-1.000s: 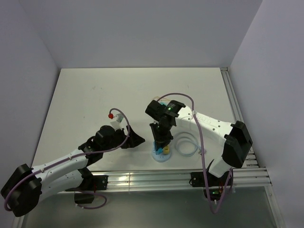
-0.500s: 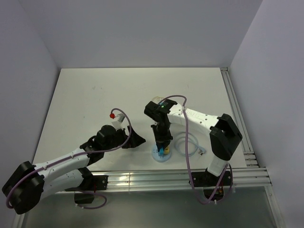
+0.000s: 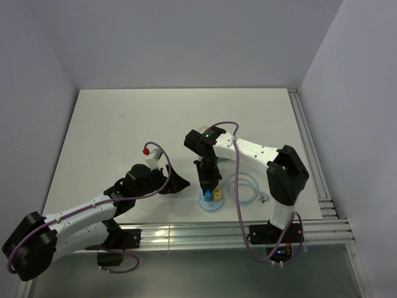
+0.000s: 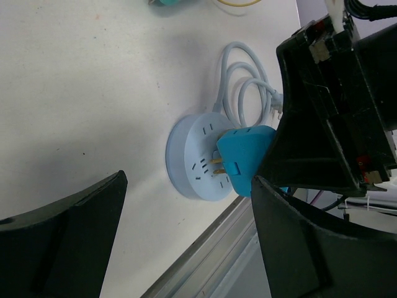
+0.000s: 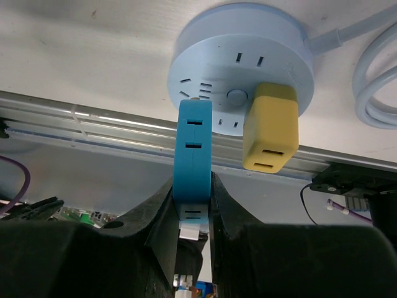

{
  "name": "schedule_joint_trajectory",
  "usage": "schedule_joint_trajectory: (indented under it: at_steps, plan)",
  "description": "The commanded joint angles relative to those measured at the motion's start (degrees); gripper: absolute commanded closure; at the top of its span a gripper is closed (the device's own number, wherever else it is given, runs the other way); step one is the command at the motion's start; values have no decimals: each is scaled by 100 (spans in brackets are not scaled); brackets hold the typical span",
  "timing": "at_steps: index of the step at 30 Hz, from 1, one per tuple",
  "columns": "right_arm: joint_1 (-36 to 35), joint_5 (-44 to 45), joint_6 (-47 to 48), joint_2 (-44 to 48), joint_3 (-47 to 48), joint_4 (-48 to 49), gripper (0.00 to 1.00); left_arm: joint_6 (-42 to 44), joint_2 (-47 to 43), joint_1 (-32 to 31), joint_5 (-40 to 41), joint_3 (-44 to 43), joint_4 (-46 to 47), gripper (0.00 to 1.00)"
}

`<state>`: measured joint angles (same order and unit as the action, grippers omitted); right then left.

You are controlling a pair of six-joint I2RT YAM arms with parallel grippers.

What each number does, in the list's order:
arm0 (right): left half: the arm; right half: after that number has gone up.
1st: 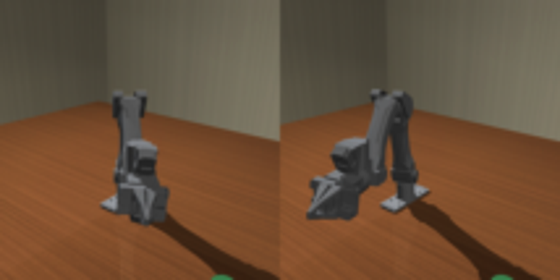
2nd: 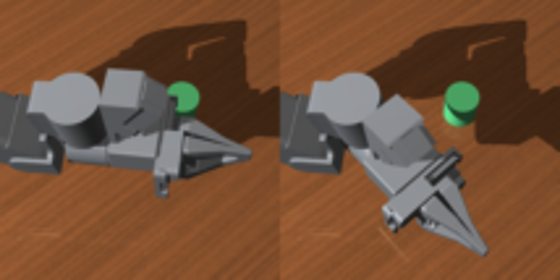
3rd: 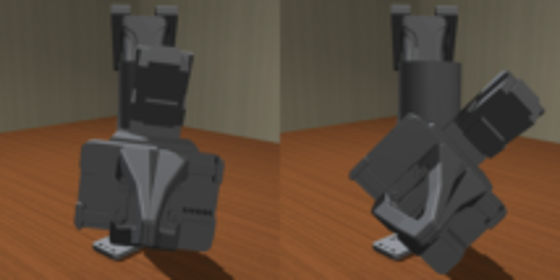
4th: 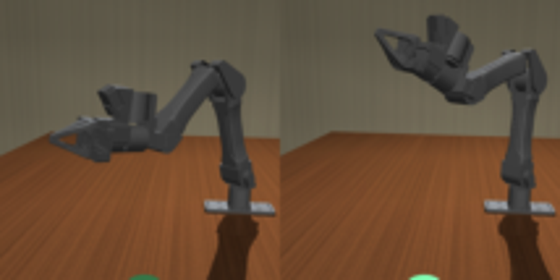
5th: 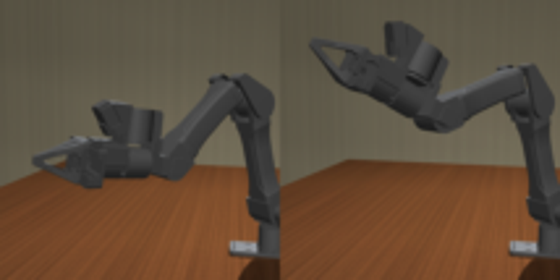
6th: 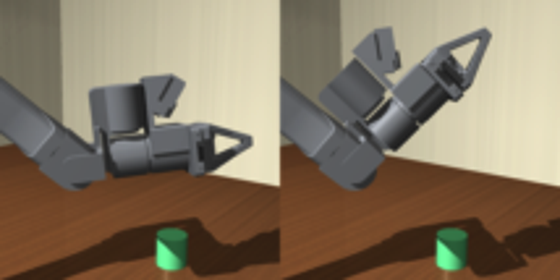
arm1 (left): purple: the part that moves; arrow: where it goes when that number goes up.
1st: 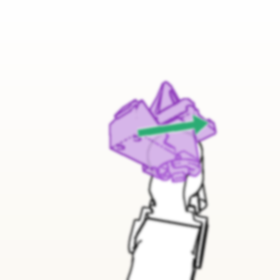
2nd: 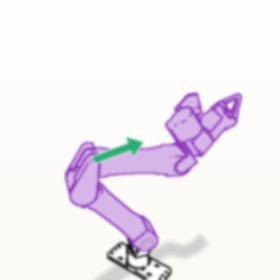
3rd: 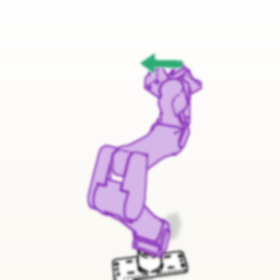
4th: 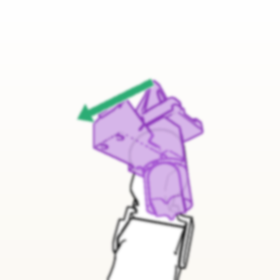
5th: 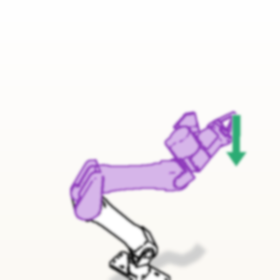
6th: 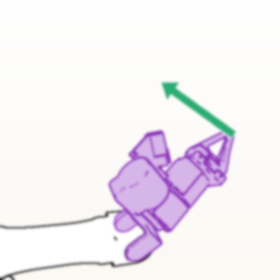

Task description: Insert the plug

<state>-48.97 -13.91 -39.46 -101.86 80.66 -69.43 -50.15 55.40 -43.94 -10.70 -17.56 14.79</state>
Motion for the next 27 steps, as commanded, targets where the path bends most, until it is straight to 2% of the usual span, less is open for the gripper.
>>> schedule_joint_trajectory:
  at_steps: [1, 13, 27]
  plan:
    - [19, 117, -70, -35, 222, -185, 100, 190, -160, -9, 6, 86, 139, 14]
    - [10, 134, -255, 70, -235, 70, 100, 243, -152, -9, 24, 113, 103, 13]
    - [-7, 108, -360, -62, -95, 131, 100, 251, -240, -9, 33, 148, 77, 13]
